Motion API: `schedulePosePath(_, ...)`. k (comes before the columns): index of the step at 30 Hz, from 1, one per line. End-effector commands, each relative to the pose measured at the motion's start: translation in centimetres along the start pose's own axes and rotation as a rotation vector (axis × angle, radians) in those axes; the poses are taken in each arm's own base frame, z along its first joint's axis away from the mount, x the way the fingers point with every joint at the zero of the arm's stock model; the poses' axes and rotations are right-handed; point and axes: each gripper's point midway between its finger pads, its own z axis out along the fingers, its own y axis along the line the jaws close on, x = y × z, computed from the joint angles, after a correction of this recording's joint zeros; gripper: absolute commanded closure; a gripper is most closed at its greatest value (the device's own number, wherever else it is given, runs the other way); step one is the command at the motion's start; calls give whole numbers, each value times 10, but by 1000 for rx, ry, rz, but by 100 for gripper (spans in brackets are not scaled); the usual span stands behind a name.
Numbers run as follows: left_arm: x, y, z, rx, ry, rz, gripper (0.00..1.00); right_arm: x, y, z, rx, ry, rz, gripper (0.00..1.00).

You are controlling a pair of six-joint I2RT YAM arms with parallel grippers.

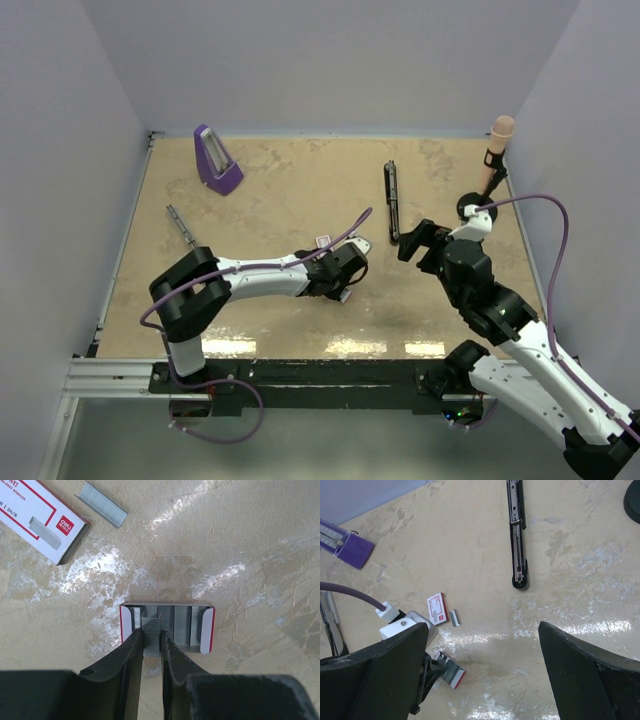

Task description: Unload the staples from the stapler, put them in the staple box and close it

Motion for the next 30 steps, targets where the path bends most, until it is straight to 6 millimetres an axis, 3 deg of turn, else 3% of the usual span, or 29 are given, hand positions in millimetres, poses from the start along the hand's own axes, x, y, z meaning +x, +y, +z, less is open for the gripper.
schedulePosePath(1, -17, -8, -2, 18, -45, 13, 83, -23, 6, -6, -10, -62, 19, 2)
schedulePosePath(30, -13, -6, 3, -36, -30, 39, 78, -21, 7, -5, -12, -58, 15, 2)
